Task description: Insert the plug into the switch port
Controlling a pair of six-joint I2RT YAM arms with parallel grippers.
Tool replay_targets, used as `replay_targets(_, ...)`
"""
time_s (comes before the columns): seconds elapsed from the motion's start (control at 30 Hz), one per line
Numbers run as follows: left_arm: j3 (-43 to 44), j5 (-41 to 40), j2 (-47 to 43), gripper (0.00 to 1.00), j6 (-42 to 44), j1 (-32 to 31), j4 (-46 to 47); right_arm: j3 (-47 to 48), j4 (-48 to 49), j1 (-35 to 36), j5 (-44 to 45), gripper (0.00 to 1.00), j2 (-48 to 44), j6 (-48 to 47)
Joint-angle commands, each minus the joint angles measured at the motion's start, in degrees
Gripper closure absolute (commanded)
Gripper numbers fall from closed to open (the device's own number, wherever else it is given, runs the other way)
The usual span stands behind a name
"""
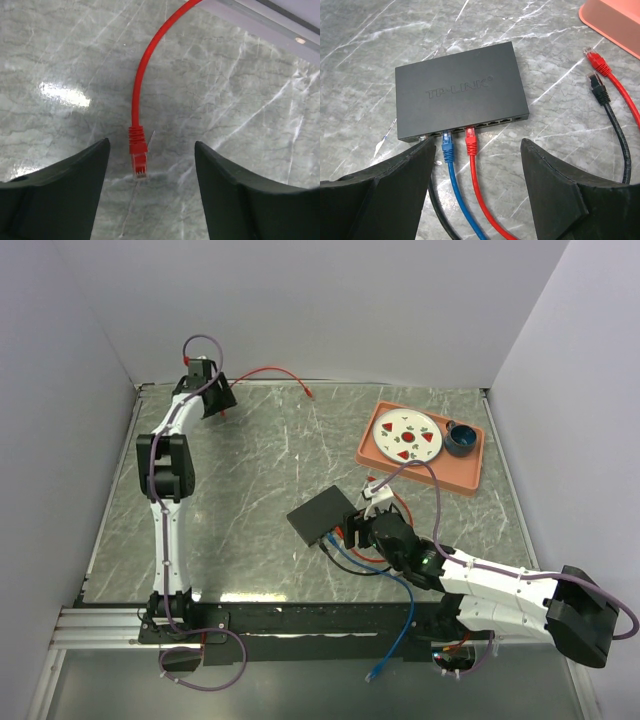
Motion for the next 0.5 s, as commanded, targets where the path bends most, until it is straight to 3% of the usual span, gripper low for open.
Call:
replay_targets(0.0, 3.4, -2.0, 0.8, 0.33, 1.0, -0.5, 0.7, 0.3, 0.8, -0.9, 1.2, 0.23, -0.3, 1.1)
replay_targets(0.23, 5.0, -4.5, 4.0, 0.47, 2.6, -1.2, -2.8, -1.0, 2.4, -2.0, 1.0, 0.23, 0.9, 1.2)
replay_targets(0.33, 5.5, -4.4, 4.2, 0.64, 2.6, -1.2, -2.4, -1.1, 1.8, -2.2, 1.0, 0.23, 0.4, 1.4)
replay_targets(0.37, 5.5, -4.3, 4.2, 0.75, 2.6, -1.2, -2.3, -1.3, 1.5, -2.2, 1.2, 0.23, 0.0, 1.6)
replay_targets(0.43, 5.1, -4.0, 4.1, 0.84, 2.5, -1.2, -1.8, -1.9, 1.5, -2.2, 1.2, 0.23, -0.6, 1.7)
replay_targets(0.47, 4.9, -3.2, 4.0, 0.93, 2.4, -1.2, -1.7, -2.0, 1.3, -2.2, 1.5, 0.23, -1.4, 2.0)
